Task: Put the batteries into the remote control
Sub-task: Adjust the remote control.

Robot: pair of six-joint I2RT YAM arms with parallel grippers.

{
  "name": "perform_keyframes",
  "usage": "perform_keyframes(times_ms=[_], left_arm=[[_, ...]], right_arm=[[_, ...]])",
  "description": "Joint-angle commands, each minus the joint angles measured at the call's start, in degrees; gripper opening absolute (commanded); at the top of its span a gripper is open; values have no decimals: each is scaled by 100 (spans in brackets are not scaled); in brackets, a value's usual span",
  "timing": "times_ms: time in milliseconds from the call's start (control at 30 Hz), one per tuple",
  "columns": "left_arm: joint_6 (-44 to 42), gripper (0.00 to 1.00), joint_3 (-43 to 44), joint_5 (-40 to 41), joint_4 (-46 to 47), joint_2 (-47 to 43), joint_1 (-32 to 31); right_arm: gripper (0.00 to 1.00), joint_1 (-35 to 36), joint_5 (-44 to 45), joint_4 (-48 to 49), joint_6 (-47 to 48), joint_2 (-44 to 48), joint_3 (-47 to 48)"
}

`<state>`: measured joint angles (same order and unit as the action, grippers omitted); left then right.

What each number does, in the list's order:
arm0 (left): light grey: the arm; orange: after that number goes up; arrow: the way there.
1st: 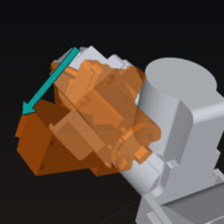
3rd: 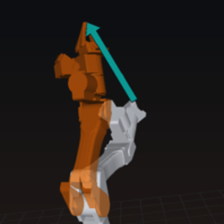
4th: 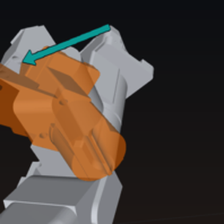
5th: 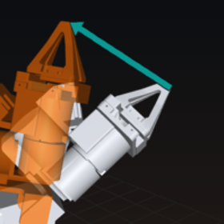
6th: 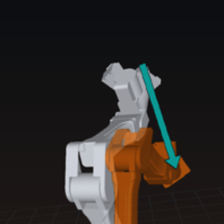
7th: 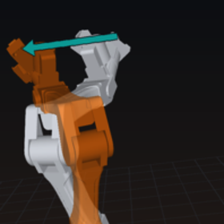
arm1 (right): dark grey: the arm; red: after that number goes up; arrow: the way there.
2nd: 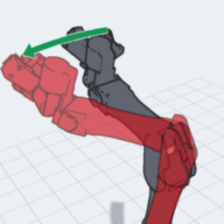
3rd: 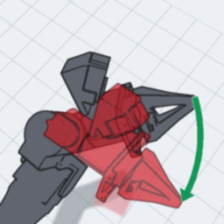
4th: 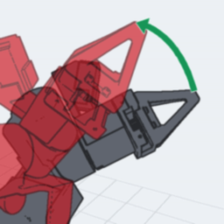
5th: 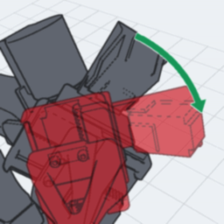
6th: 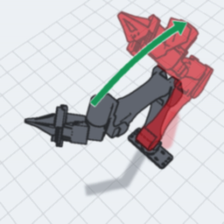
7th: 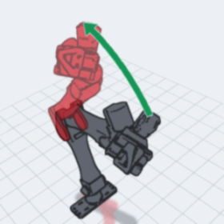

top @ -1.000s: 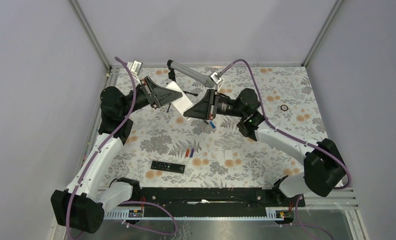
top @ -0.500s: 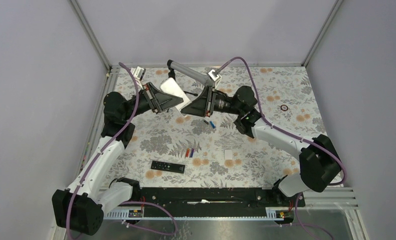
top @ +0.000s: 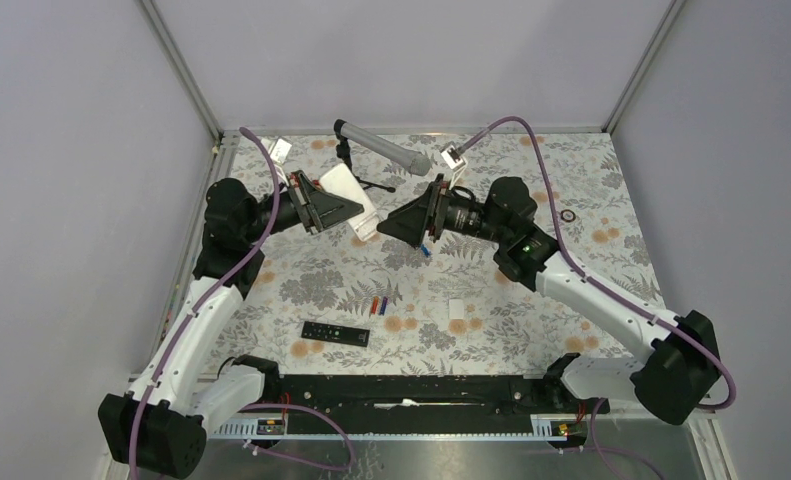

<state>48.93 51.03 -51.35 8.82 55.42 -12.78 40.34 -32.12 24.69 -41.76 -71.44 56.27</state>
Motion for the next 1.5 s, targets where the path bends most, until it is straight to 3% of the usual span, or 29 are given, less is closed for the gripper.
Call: perform_keyframes(times_ms=[0,167,367,533,600,700,767,833,967,1100,1233,1400,1433,1467], left_arm=[[354,0,209,-53,679,-88,29],[1363,0,-16,-176,1778,-87,29],[1802,0,-88,-227,2116,-119,29],[1842,5,-61,-359,2088,-111,29],[1700,12,57,-498,1861,-98,57],[1419,44,363,-794,1284,-92,202],[1318,57,519,-1043,1075,-86,330],[1315,65,654,-1291,951,-48,415],[1246,68,882,-1843,630,70,434],[1365,61,756,-2119,723,17,425],[1390,43,701,-2177,718,-30,425],[1334,17,655,-2221,718,-90,416],[1318,8,659,-2228,725,-86,416],[1283,0,667,-2230,726,-92,416]], right_arm=[[88,26,-612,929,-208,-129,-117],[84,66,-790,2416,-1570,-635,-98],[48,72,-753,3270,-2340,-975,97],[22,71,-604,3543,-2428,-962,21],[8,68,-736,3337,-2292,-925,60],[3,52,-958,2563,-1826,-778,138],[1,34,-1097,2001,-1361,-610,184],[0,14,-1310,1565,-1054,-483,223],[0,-38,-1847,903,-641,-392,427],[0,-54,-2384,326,-231,-477,722],[0,-81,-2475,-346,278,-569,1004],[0,-106,-2405,-413,350,-635,1069],[4,-108,-2377,-419,342,-646,1078],[21,-111,-2317,-422,348,-658,1068]])
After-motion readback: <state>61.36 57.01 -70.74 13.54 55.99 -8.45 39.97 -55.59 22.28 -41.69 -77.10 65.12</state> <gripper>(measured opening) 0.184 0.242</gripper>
